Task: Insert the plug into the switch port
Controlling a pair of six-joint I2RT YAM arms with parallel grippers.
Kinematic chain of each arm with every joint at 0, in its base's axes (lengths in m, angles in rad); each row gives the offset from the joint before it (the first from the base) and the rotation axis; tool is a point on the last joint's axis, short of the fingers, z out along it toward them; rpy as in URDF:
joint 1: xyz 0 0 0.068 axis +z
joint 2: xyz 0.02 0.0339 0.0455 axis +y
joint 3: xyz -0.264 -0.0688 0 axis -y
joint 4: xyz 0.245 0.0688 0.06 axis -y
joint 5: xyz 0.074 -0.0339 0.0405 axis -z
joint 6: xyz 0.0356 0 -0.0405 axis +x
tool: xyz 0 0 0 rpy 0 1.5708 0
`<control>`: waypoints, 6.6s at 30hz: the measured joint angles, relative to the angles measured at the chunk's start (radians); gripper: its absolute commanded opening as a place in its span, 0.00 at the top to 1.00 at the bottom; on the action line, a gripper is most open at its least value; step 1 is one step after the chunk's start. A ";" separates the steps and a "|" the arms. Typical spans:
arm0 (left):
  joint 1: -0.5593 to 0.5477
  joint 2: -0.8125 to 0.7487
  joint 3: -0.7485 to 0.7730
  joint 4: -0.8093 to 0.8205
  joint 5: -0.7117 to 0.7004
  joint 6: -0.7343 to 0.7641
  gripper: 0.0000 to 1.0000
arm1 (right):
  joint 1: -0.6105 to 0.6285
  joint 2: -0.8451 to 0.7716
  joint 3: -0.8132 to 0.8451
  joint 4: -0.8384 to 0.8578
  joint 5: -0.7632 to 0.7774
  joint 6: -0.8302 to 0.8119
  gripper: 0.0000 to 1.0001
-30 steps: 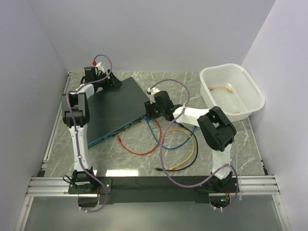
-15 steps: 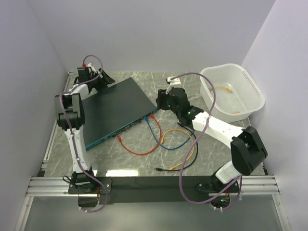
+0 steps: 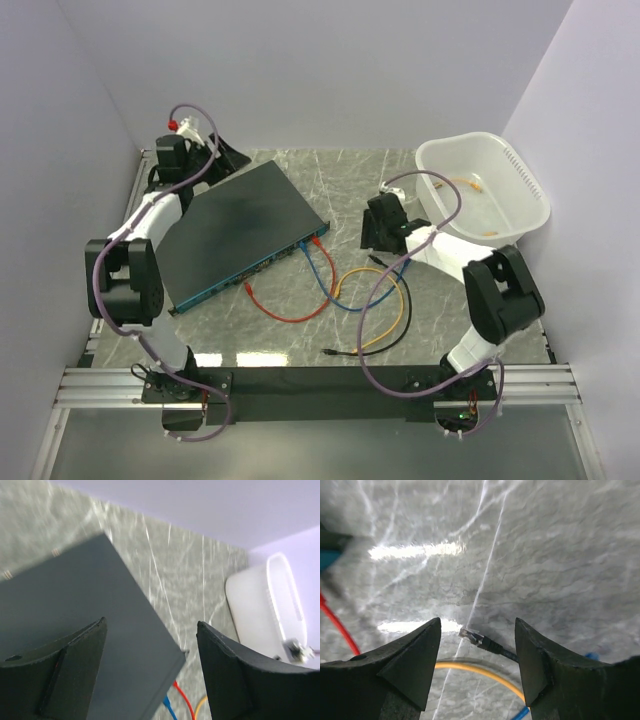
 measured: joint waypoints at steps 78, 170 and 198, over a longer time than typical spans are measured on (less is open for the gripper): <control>-0.534 -0.241 -0.640 0.783 0.084 -0.100 0.32 | 0.087 -0.108 0.159 0.459 -0.805 -0.187 1.00; -0.663 -0.701 -0.575 0.171 -0.518 0.117 0.42 | 0.269 -0.280 0.021 0.370 -0.549 -0.204 1.00; -0.669 -0.653 -0.579 0.241 -0.398 0.097 1.00 | 0.270 -0.313 -0.051 0.473 -0.536 -0.113 0.48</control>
